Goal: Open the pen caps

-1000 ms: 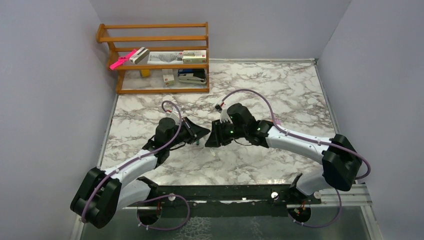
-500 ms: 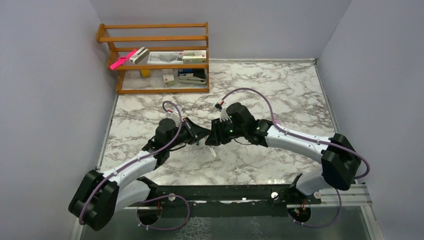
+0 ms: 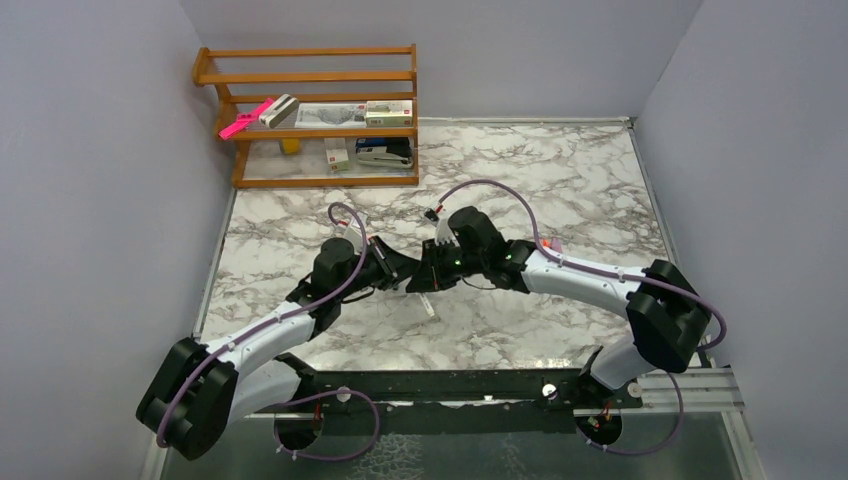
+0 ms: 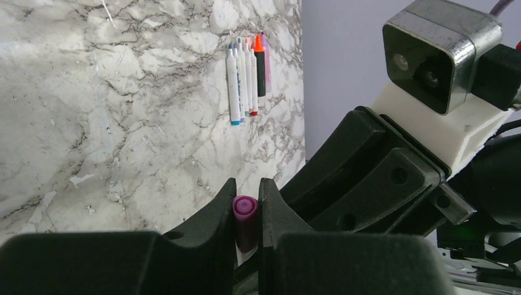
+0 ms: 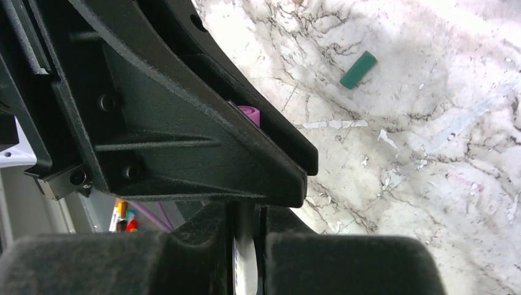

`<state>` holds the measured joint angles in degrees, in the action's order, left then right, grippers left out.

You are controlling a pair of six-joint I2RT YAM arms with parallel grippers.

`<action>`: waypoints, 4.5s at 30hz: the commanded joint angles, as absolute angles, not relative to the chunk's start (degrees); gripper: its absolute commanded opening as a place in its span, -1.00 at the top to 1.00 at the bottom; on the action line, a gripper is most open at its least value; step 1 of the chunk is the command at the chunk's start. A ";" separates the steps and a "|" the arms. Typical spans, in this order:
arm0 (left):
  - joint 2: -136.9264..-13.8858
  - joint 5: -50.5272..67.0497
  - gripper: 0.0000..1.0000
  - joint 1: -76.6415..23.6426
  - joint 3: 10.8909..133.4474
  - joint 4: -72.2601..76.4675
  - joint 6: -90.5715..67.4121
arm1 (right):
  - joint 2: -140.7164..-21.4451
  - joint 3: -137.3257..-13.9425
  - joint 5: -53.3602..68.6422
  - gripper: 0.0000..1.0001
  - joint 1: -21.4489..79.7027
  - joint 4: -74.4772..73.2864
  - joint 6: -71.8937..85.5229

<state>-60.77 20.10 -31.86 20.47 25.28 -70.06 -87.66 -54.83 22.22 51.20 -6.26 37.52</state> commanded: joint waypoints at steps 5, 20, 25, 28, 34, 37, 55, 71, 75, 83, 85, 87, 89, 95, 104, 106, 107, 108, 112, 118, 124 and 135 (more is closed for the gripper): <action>-60.79 17.13 1.00 -32.28 21.19 26.54 -69.72 | -87.09 -52.39 24.70 0.99 51.50 -1.59 38.93; -63.78 13.20 1.00 -31.10 22.85 26.63 -67.49 | -86.70 -48.88 26.79 0.99 51.50 1.27 40.25; -65.00 12.65 1.00 -28.15 23.71 26.88 -66.87 | -85.19 -46.78 26.95 0.98 51.59 1.61 40.63; -65.38 12.96 1.00 -25.86 23.89 27.06 -66.59 | -84.17 -45.04 26.96 0.98 51.59 2.23 41.08; -65.48 14.40 1.00 -20.98 23.78 27.25 -65.83 | -82.83 -42.11 27.03 0.99 52.13 3.44 42.13; -65.39 15.12 1.00 -18.80 23.58 27.25 -65.42 | -82.46 -41.19 27.01 0.99 52.53 3.85 42.52; -64.25 19.99 1.00 -11.84 28.62 8.30 -52.35 | -82.20 -42.93 20.47 0.99 52.73 -3.38 39.41; -59.44 20.21 1.00 -11.78 27.42 4.14 -51.06 | -87.10 -49.06 2.17 0.99 44.19 -18.59 29.51; -58.86 20.31 1.00 -11.78 27.34 3.86 -51.20 | -87.83 -49.51 -2.24 0.99 40.79 -20.44 27.93; -57.89 20.54 1.00 -11.78 27.07 3.60 -51.50 | -90.87 -51.93 -11.99 0.98 36.33 -23.74 25.87; -57.71 20.49 1.00 -11.78 27.07 3.43 -51.45 | -91.86 -52.34 -13.96 0.99 35.62 -24.24 25.55; -57.53 20.54 1.00 -11.78 27.13 3.30 -51.42 | -92.67 -52.55 -15.53 0.99 34.92 -24.53 25.36; -57.48 20.53 1.00 -11.78 27.07 3.25 -51.41 | -93.10 -52.56 -16.41 0.99 34.20 -24.54 25.08; -57.55 20.65 1.00 -11.78 27.06 3.36 -51.42 | -93.60 -52.56 -16.68 0.99 32.91 -24.46 24.70; -57.65 20.66 1.00 -11.74 27.40 3.43 -51.50 | -93.54 -52.84 -15.46 0.60 32.60 -24.73 24.53; -57.66 20.72 1.00 -11.76 27.48 3.43 -51.50 | -93.42 -52.78 -15.27 0.57 32.60 -24.71 24.54; -57.74 20.74 1.00 -11.73 27.51 3.43 -51.50 | -93.38 -52.73 -15.28 0.56 32.59 -24.68 24.59; -57.77 20.71 1.00 -11.77 27.63 3.35 -51.50 | -93.37 -52.78 -15.29 0.55 32.60 -24.67 24.61; -57.73 20.76 1.00 -11.78 27.85 3.09 -51.37 | -93.23 -53.04 -15.21 0.55 32.59 -24.90 24.61; -57.75 20.58 1.00 -11.78 28.38 2.14 -50.93 | -91.79 -53.60 -14.70 0.54 32.61 -25.66 24.62; -57.70 19.38 1.00 -11.77 28.49 0.74 -50.08 | -89.06 -53.61 -12.66 0.40 32.60 -25.69 24.61; -59.07 14.28 1.00 -11.78 29.10 -3.69 -46.45 | -82.41 -51.37 -6.01 0.23 32.61 -23.68 24.69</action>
